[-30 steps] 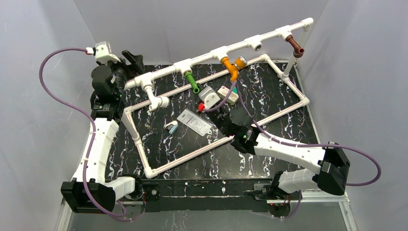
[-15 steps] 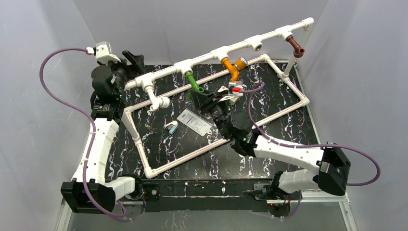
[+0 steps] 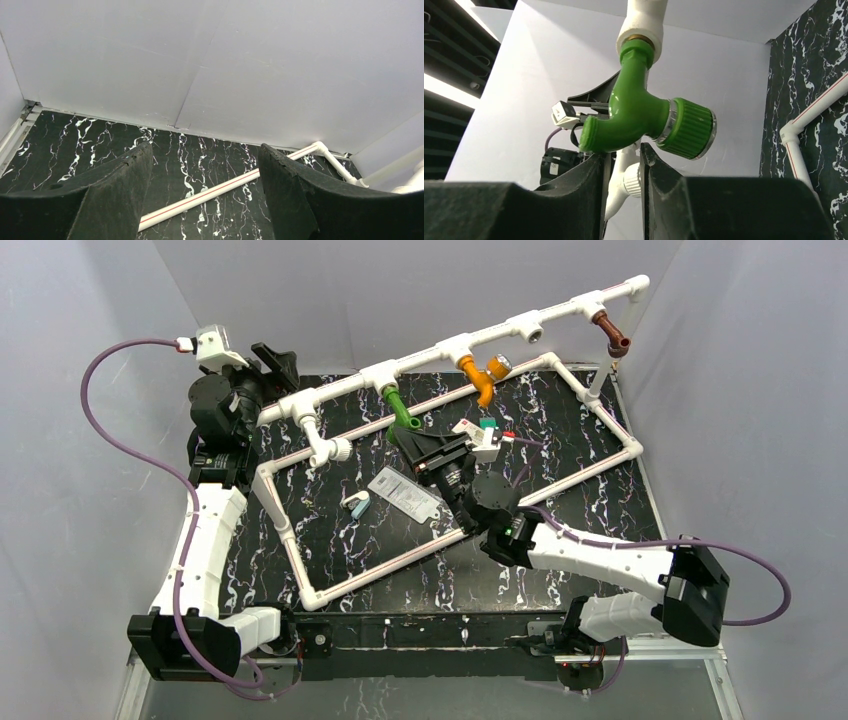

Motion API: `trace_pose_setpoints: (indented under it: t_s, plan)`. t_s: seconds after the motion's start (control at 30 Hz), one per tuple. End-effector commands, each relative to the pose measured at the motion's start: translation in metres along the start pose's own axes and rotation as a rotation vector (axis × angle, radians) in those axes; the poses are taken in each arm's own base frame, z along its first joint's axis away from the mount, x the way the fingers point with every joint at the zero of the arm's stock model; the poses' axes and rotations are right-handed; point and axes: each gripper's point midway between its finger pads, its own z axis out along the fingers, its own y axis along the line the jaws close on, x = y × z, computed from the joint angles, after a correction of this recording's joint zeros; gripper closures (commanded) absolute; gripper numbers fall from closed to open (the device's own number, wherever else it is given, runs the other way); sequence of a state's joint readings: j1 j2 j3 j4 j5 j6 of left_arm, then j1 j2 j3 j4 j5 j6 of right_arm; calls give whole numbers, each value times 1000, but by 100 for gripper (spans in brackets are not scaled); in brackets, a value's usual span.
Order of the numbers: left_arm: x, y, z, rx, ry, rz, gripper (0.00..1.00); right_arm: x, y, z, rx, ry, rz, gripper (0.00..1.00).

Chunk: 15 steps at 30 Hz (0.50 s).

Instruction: Install the water faucets

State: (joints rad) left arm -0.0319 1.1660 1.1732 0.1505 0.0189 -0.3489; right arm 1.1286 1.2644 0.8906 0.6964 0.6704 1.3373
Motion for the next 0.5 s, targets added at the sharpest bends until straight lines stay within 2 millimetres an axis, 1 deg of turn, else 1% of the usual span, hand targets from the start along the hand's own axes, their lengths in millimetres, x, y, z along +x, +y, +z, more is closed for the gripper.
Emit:
trace_pose_setpoints:
  t_s: [0.0, 0.1, 0.13, 0.2, 0.27, 0.3, 0.47]
  plan:
    - [155, 64, -31, -199, 509, -16, 26, -45, 0, 18, 40, -210, 26, 99]
    - [155, 64, -31, -198, 510, -18, 26, -46, 5, 16, 28, -197, -129, 99]
    - [155, 64, -31, -197, 510, -19, 26, -46, 8, 15, 24, -189, -158, 95]
    - [155, 64, -31, -197, 510, -19, 26, -43, 11, 13, 13, -159, -250, 77]
    - [155, 63, -32, -196, 511, -21, 26, -42, 16, 10, -7, -132, -334, 68]
    - [155, 64, -32, -197, 510, -20, 26, -41, 15, 8, -10, -124, -373, 64]
    - [156, 64, -31, -197, 511, -19, 26, -39, 27, -2, -70, -58, -616, 52]
